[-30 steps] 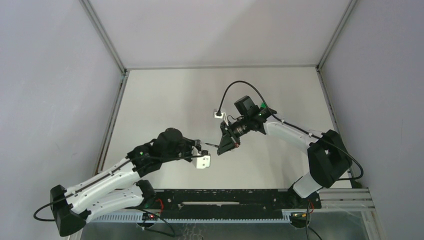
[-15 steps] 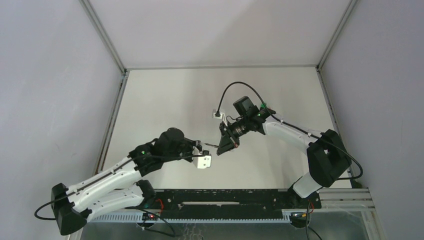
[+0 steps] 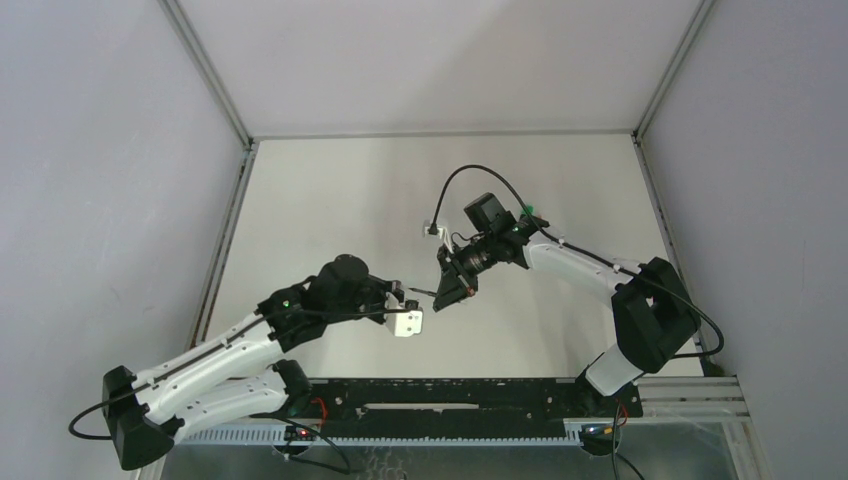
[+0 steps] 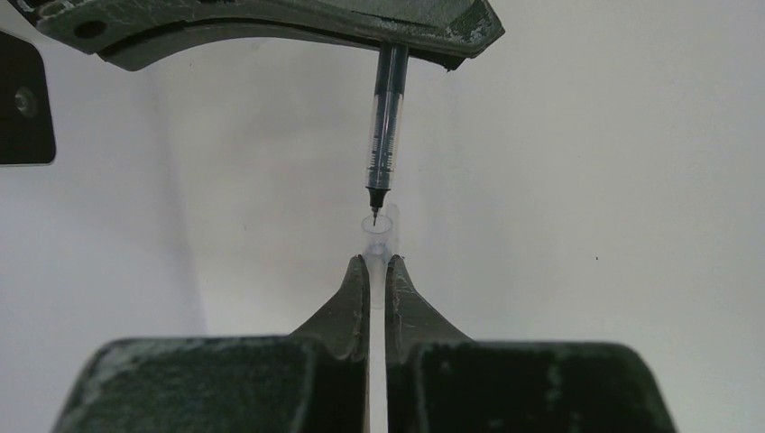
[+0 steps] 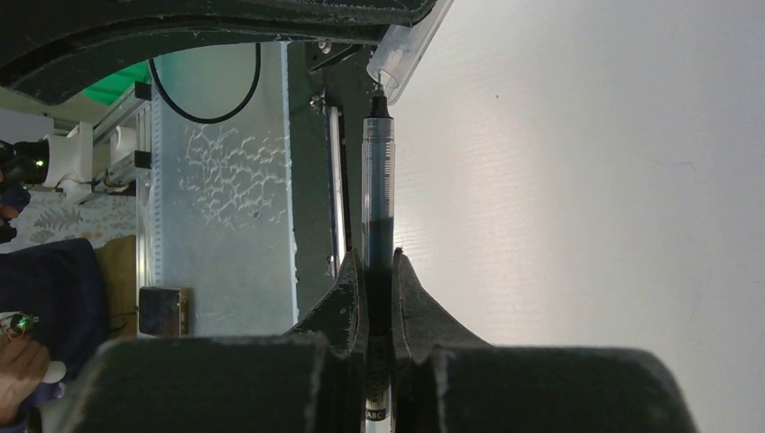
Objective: Insert the pens into the pen caps
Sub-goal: Insert the pen cap onto the pen.
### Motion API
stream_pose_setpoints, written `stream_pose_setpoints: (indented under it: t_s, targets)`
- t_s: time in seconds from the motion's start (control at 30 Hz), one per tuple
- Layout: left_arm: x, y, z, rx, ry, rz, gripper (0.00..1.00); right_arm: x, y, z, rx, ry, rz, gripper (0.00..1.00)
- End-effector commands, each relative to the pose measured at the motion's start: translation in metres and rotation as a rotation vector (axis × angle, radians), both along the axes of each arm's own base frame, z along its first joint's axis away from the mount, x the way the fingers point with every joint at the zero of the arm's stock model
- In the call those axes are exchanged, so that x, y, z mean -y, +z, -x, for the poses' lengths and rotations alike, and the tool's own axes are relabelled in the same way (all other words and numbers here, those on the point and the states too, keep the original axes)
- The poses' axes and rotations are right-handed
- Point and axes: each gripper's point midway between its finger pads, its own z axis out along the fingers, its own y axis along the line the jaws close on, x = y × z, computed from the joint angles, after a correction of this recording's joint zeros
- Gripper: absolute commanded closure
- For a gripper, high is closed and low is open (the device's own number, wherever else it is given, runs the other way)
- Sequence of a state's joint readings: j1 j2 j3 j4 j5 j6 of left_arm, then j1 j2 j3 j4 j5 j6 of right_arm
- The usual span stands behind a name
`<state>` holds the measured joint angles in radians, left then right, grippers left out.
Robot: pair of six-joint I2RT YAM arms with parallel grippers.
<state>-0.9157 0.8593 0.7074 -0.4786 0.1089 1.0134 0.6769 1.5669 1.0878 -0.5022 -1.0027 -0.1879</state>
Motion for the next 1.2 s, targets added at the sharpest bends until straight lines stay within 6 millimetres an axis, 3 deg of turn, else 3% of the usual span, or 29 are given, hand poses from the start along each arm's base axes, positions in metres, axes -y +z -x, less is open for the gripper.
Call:
stream_pose_setpoints:
  t_s: [0.0,1.17]
  targets:
    - [0.005,0.026,-0.006,0.043,0.001,0.041,1.0,-0.007,0.011,-0.002,0.031,0.014,-0.017,1.0]
    - [0.016,0.023,0.0,-0.015,-0.05,-0.096,1.0,-0.011,0.004,-0.002,0.016,0.01,0.017,1.0]
